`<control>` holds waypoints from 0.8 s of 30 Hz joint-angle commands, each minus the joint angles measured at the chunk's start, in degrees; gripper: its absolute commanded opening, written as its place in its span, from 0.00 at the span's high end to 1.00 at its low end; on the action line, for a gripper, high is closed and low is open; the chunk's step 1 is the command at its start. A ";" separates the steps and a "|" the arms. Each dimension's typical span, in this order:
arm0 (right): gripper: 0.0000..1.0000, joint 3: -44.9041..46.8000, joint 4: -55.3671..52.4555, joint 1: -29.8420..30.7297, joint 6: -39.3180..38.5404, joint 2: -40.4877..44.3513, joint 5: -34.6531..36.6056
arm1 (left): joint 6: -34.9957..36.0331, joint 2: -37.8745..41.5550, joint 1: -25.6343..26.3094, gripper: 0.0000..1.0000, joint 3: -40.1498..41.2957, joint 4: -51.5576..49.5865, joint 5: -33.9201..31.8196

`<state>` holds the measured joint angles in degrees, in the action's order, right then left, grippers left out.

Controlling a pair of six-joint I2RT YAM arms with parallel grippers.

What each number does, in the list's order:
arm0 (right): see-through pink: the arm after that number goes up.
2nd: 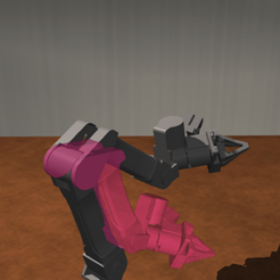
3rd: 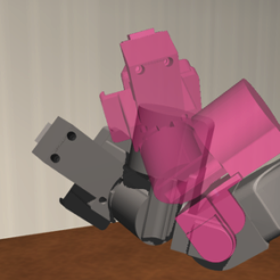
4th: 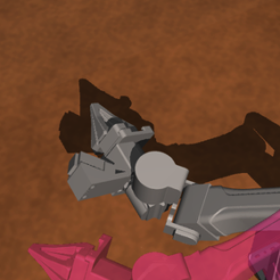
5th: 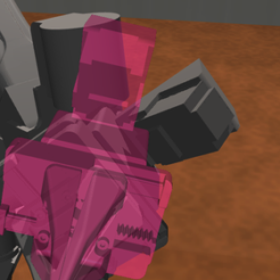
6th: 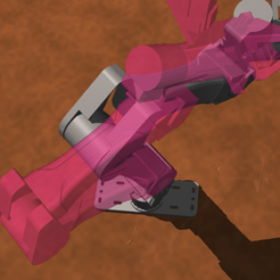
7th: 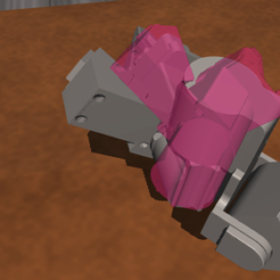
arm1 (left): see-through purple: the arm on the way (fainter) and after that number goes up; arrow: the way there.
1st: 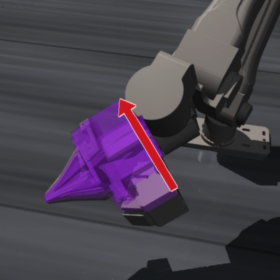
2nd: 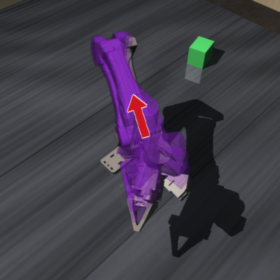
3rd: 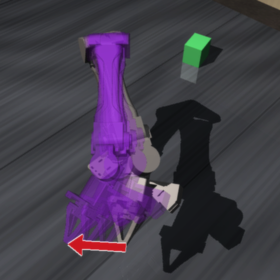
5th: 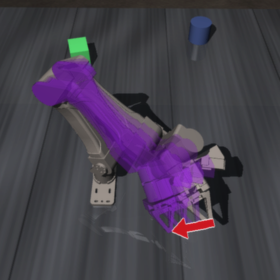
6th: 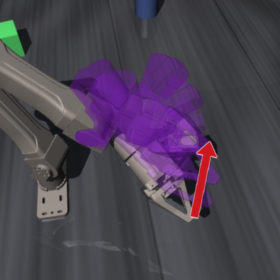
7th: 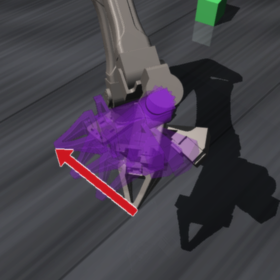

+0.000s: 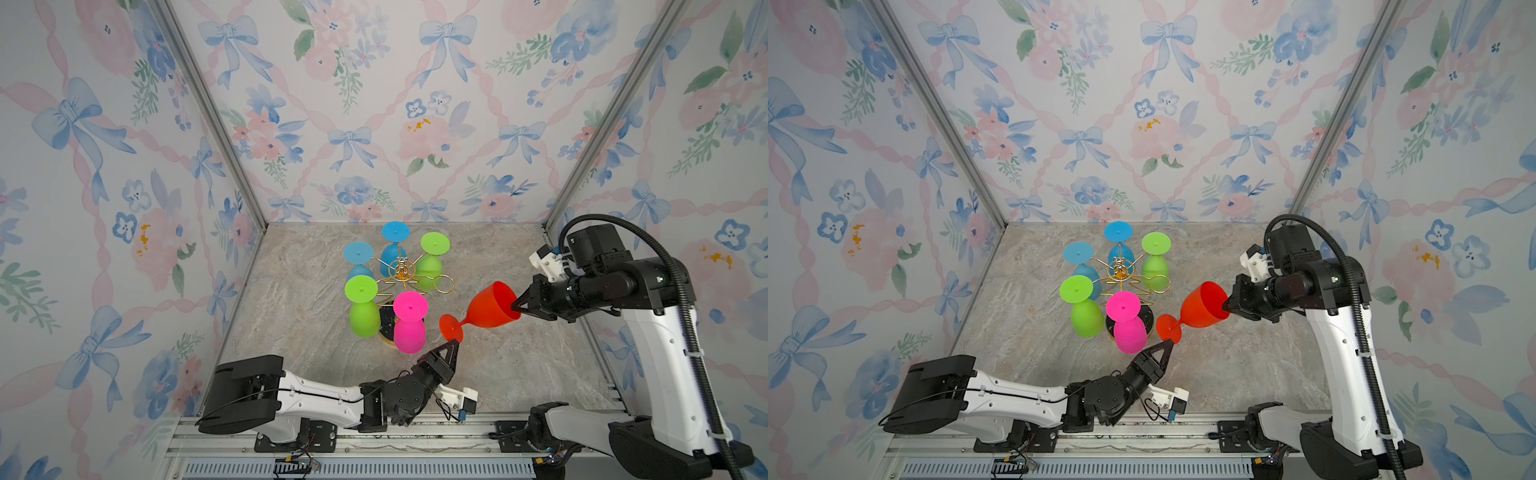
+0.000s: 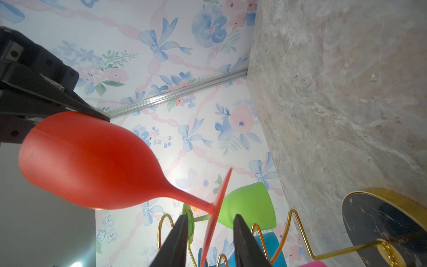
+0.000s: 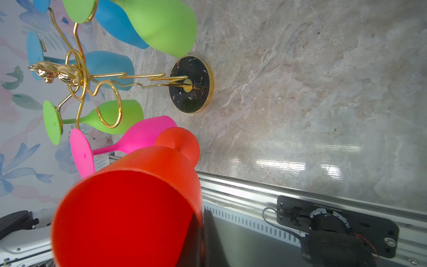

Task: Take the wine glass off the wine glass rack
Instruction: Pick up the wine glass from the wine glass rack.

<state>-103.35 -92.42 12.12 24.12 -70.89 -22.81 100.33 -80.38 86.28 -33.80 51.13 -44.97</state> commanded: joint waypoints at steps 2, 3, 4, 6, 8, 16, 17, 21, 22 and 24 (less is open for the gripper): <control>1.00 -1.11 -7.85 0.62 -1.19 0.34 6.95 | -6.76 2.47 0.71 0.55 0.20 0.64 0.68; 1.00 -0.96 -7.61 0.62 -1.08 0.63 8.29 | -9.06 2.83 0.69 0.49 -0.18 0.59 0.68; 1.00 -0.52 -7.05 0.62 -0.65 1.07 9.70 | -11.72 3.48 0.72 0.43 -0.63 0.50 0.76; 1.00 1.12 -4.82 0.62 0.55 2.26 12.14 | -16.09 4.46 0.77 0.31 -1.39 0.46 0.68; 1.00 3.64 -1.92 0.55 1.73 3.41 14.14 | -19.55 5.20 0.86 0.21 -2.47 0.07 0.12; 1.00 10.66 6.79 -0.36 5.99 3.78 22.39 | -36.75 8.57 1.39 0.16 -10.93 -11.09 1.03; 1.00 11.03 7.74 -0.57 5.95 3.88 23.18 | -40.76 9.27 1.41 0.16 -12.87 -14.67 2.29; 1.00 13.30 11.83 -2.06 6.28 4.10 24.16 | -50.62 11.13 1.32 0.16 -18.06 -20.11 4.63; 1.00 13.82 12.70 -2.48 6.75 3.94 24.48 | -53.34 11.28 1.35 0.16 -19.86 -22.00 4.50; 1.00 15.04 14.64 -3.27 7.31 3.61 25.14 | -59.50 10.77 1.22 0.16 -25.06 -28.29 3.16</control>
<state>-89.76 -82.21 10.02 29.82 -67.22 -0.27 53.74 -69.91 87.35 -53.98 31.38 -41.98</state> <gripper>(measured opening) 0.046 0.842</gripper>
